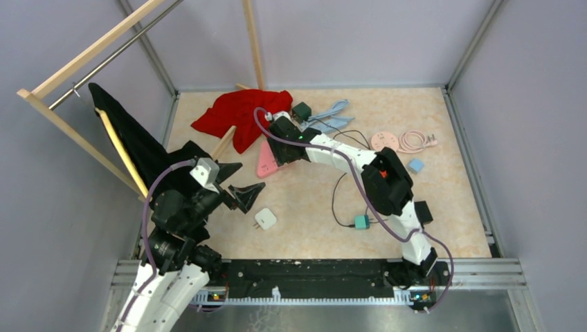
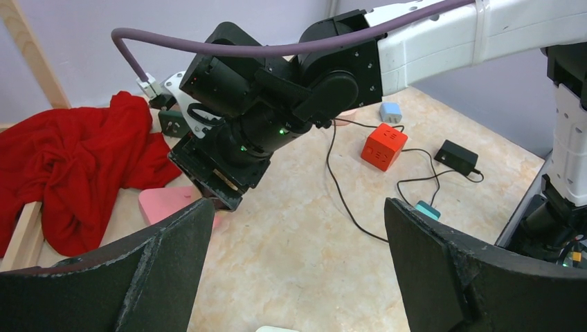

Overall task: Insert the plug
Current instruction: Insert the plug into the socket.

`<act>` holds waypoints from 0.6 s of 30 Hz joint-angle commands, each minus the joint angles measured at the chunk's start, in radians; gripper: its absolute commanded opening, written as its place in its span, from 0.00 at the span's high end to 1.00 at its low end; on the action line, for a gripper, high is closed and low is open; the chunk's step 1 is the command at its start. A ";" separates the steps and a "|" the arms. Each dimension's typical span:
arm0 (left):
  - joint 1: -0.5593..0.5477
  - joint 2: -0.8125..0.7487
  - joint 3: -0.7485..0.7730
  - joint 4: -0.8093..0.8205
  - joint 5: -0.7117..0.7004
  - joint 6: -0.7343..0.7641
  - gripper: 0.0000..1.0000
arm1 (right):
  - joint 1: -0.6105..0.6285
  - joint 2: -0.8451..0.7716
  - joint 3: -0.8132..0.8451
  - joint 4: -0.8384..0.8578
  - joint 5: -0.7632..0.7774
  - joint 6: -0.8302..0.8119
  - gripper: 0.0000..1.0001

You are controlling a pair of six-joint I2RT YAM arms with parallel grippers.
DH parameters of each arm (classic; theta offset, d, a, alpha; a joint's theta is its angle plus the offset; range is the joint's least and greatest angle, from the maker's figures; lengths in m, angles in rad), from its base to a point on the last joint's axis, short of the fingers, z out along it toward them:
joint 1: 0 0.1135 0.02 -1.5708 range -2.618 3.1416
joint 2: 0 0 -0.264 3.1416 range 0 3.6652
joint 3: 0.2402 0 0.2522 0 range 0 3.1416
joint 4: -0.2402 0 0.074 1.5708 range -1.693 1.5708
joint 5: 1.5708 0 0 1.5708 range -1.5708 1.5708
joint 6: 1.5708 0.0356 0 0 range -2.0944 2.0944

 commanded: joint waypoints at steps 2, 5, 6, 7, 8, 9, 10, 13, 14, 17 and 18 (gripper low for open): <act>-0.001 0.003 -0.002 0.021 -0.019 0.010 0.01 | -0.027 -0.097 0.055 -0.091 -0.074 -0.001 0.37; -0.001 0.004 -0.002 0.022 -0.021 0.009 0.01 | -0.032 -0.167 -0.007 -0.078 -0.090 0.001 0.22; -0.001 0.004 -0.003 0.022 -0.021 0.010 0.01 | -0.033 -0.195 -0.041 -0.064 -0.093 0.002 0.18; 0.000 0.005 -0.003 0.022 -0.021 0.010 0.01 | -0.034 -0.222 -0.071 -0.050 -0.095 0.002 0.13; 0.000 0.006 -0.003 0.022 -0.021 0.010 0.01 | -0.034 -0.250 -0.103 -0.040 -0.097 0.001 0.08; -0.001 0.006 -0.002 0.022 -0.021 0.011 0.01 | -0.036 -0.279 -0.135 -0.033 -0.095 0.003 0.03; -0.001 0.007 -0.001 0.020 -0.021 0.012 0.01 | -0.038 -0.309 -0.169 -0.025 -0.089 0.009 0.01; -0.001 0.007 -0.001 0.020 -0.020 0.010 0.01 | -0.046 -0.415 -0.297 0.027 -0.070 0.019 0.01; -0.001 0.007 -0.001 0.020 -0.021 0.011 0.02 | -0.048 -0.453 -0.342 0.039 -0.064 0.019 0.01; -0.001 0.009 -0.002 0.020 -0.021 0.012 0.01 | -0.066 -0.556 -0.469 0.041 0.007 0.027 0.01; -0.001 0.009 -0.001 0.020 -0.020 0.010 0.01 | -0.077 -0.589 -0.508 0.031 0.049 0.033 0.01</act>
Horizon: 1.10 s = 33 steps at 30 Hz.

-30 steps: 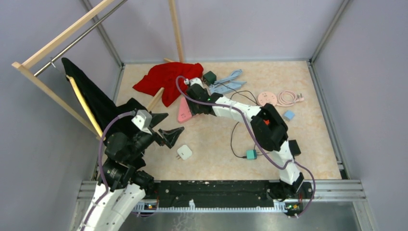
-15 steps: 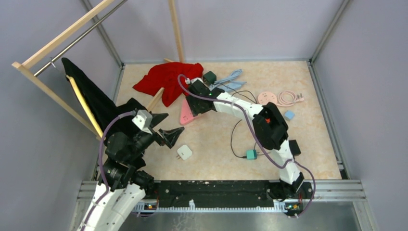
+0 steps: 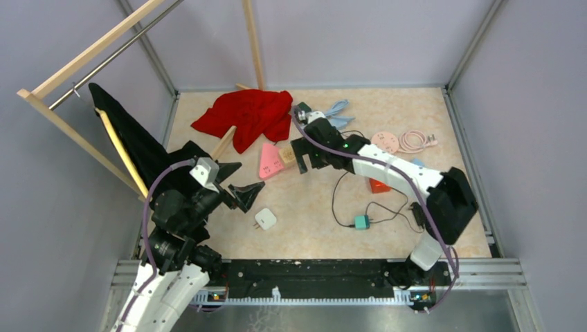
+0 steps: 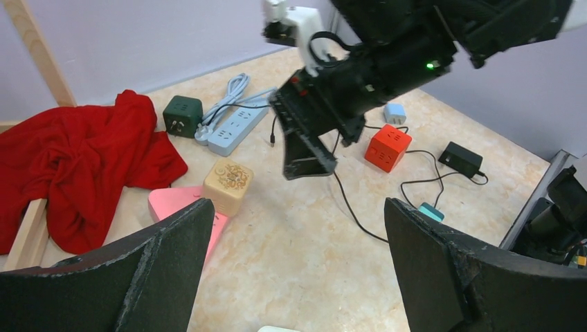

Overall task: Insert the plug
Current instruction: Insert the plug into the socket, then pick up the plug from the center of the board.

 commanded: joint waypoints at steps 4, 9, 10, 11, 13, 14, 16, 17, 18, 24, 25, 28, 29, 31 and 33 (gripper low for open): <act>-0.001 0.011 -0.002 0.024 0.002 0.010 0.01 | -0.125 -0.240 -0.255 -0.008 0.254 0.000 0.01; -0.001 0.013 -0.001 0.024 0.004 0.010 0.01 | -0.239 -0.334 -0.401 -0.019 0.313 0.009 0.01; -0.001 0.015 -0.001 0.024 0.004 0.010 0.01 | -0.251 -0.350 -0.429 -0.020 0.308 0.015 0.01; -0.001 0.015 -0.001 0.022 0.003 0.010 0.02 | -0.275 -0.360 -0.453 -0.022 0.295 0.016 0.01; -0.001 0.014 -0.001 0.021 0.004 0.009 0.01 | -0.323 -0.368 -0.479 -0.036 0.264 0.014 0.01; -0.001 0.014 -0.001 0.022 0.007 0.008 0.01 | -0.345 -0.369 -0.487 -0.039 0.254 0.008 0.01; -0.001 0.014 -0.003 0.028 0.012 0.007 0.02 | -0.369 -0.367 -0.506 -0.028 0.232 -0.005 0.02; 0.000 0.015 -0.004 0.029 0.013 0.008 0.02 | -0.377 -0.366 -0.510 -0.024 0.223 -0.006 0.02; -0.001 0.016 -0.005 0.029 0.013 0.010 0.02 | -0.381 -0.363 -0.508 -0.022 0.214 -0.003 0.03; -0.001 0.017 -0.004 0.027 0.011 0.009 0.02 | -0.389 -0.312 -0.524 0.013 0.188 0.029 0.05; -0.001 0.017 -0.004 0.025 0.011 0.008 0.02 | -0.389 -0.298 -0.525 0.019 0.182 0.030 0.06; 0.000 0.019 -0.005 0.027 0.012 0.007 0.02 | -0.389 -0.283 -0.533 0.037 0.157 0.028 0.09; -0.001 0.020 -0.004 0.027 0.012 0.008 0.01 | -0.389 -0.284 -0.537 0.041 0.154 0.028 0.11; -0.001 0.022 -0.005 0.026 0.014 0.009 0.01 | -0.389 -0.284 -0.543 0.049 0.155 0.022 0.13; -0.001 0.021 -0.004 0.027 0.014 0.008 0.02 | -0.390 -0.277 -0.540 0.048 0.156 0.016 0.16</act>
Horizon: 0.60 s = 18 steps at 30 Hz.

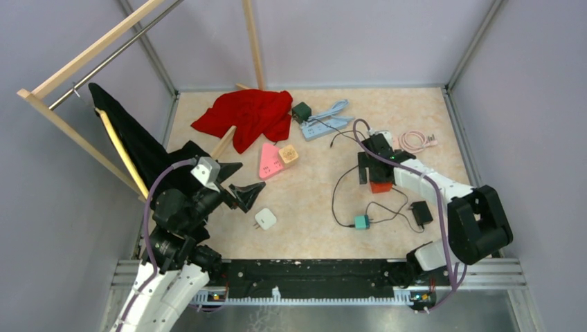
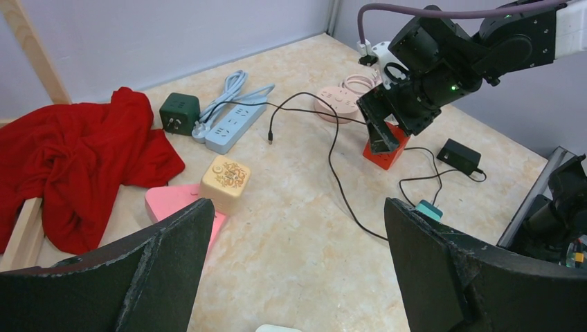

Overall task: Insert the plug
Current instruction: Pick up the plug from the center of the board.

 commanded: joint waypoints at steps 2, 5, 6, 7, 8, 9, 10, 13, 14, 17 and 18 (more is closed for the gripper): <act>0.000 0.013 -0.004 0.027 0.006 0.007 0.01 | -0.007 0.016 0.008 0.028 -0.022 0.000 0.21; 0.000 0.016 -0.003 0.028 0.007 0.007 0.02 | -0.007 0.025 0.002 0.032 -0.039 0.003 0.28; -0.001 0.017 -0.004 0.028 0.007 0.007 0.02 | -0.007 0.027 0.002 0.032 -0.036 0.003 0.30; -0.001 0.017 -0.003 0.028 0.008 0.007 0.01 | -0.007 0.029 0.001 0.031 -0.034 0.002 0.32; 0.000 0.018 -0.003 0.028 0.010 0.006 0.01 | -0.007 0.031 0.003 0.029 -0.032 0.003 0.34; -0.001 0.020 -0.005 0.027 0.012 0.006 0.01 | -0.007 0.030 0.005 0.026 -0.029 0.002 0.37; -0.001 0.021 -0.004 0.028 0.012 0.006 0.01 | -0.007 0.027 0.008 0.022 -0.026 0.002 0.39; -0.001 0.023 -0.003 0.029 0.016 0.006 0.02 | -0.008 0.005 0.019 0.003 -0.015 0.005 0.43; -0.001 0.023 -0.004 0.029 0.016 0.006 0.01 | -0.007 -0.008 0.024 -0.006 -0.016 0.007 0.44; -0.001 0.022 -0.004 0.027 0.014 0.006 0.02 | -0.006 -0.068 0.035 -0.018 -0.051 0.015 0.48; -0.001 0.022 -0.003 0.028 0.013 0.004 0.01 | -0.006 -0.091 0.034 -0.007 -0.082 0.008 0.48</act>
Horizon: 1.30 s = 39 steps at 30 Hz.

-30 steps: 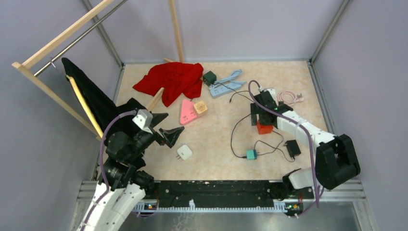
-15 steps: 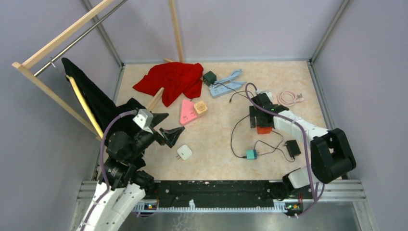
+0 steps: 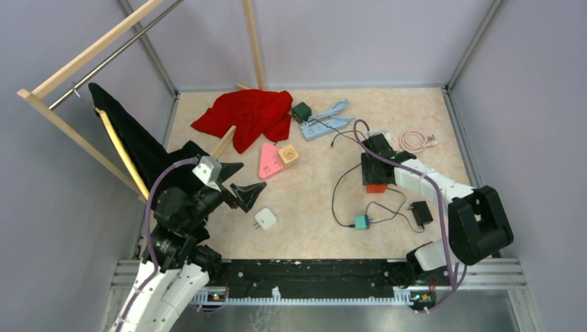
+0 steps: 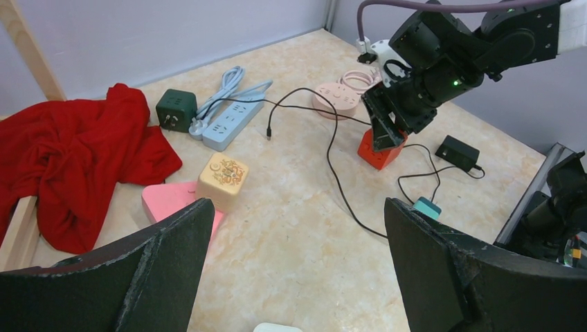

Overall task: Insert the plug
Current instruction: Pick up the plug from the center of the board.

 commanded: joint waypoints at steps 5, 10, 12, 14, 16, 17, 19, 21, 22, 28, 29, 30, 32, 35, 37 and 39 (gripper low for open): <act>-0.001 0.008 -0.009 0.035 0.010 0.002 0.01 | -0.004 -0.191 0.041 0.008 -0.147 -0.003 0.52; -0.001 0.014 -0.012 0.040 0.017 -0.002 0.01 | -0.004 -0.222 0.083 -0.028 -0.212 0.011 0.52; -0.001 0.016 -0.017 0.046 0.017 -0.005 0.02 | -0.004 -0.242 0.080 -0.006 -0.288 0.023 0.53; -0.001 0.016 -0.021 0.054 0.016 -0.016 0.01 | -0.005 -0.260 0.082 0.008 -0.369 0.042 0.53; -0.001 0.018 -0.024 0.064 0.027 -0.026 0.02 | -0.004 -0.276 0.079 0.032 -0.433 0.062 0.54; -0.001 0.020 -0.027 0.073 0.037 -0.030 0.02 | -0.005 -0.286 0.072 0.057 -0.462 0.074 0.54; -0.001 0.023 -0.039 0.106 0.058 -0.044 0.02 | -0.004 -0.295 0.050 0.125 -0.555 0.098 0.54; -0.001 0.030 -0.064 0.164 0.081 -0.067 0.01 | -0.004 -0.291 0.033 0.183 -0.654 0.147 0.55; -0.001 0.038 -0.069 0.183 0.088 -0.083 0.01 | -0.004 -0.288 0.023 0.216 -0.704 0.178 0.56; -0.001 0.185 -0.008 0.195 0.147 -0.176 0.01 | -0.004 -0.270 -0.156 0.814 -1.101 0.656 0.58; 0.000 0.211 0.011 0.196 0.157 -0.196 0.02 | -0.004 -0.264 -0.197 0.972 -1.138 0.792 0.58; -0.001 0.233 0.030 0.196 0.177 -0.212 0.01 | -0.005 -0.251 -0.228 1.115 -1.157 0.920 0.57; -0.001 0.267 0.066 0.193 0.208 -0.244 0.02 | -0.004 -0.225 -0.285 1.357 -1.161 1.171 0.57; -0.001 0.288 0.096 0.195 0.207 -0.273 0.02 | -0.004 -0.153 -0.339 1.732 -1.156 1.490 0.57; 0.000 0.292 0.099 0.241 0.187 -0.285 0.01 | -0.005 -0.092 -0.335 1.928 -1.179 1.620 0.57; -0.001 0.293 0.103 0.265 0.179 -0.297 0.01 | -0.004 -0.034 -0.346 2.078 -1.180 1.736 0.58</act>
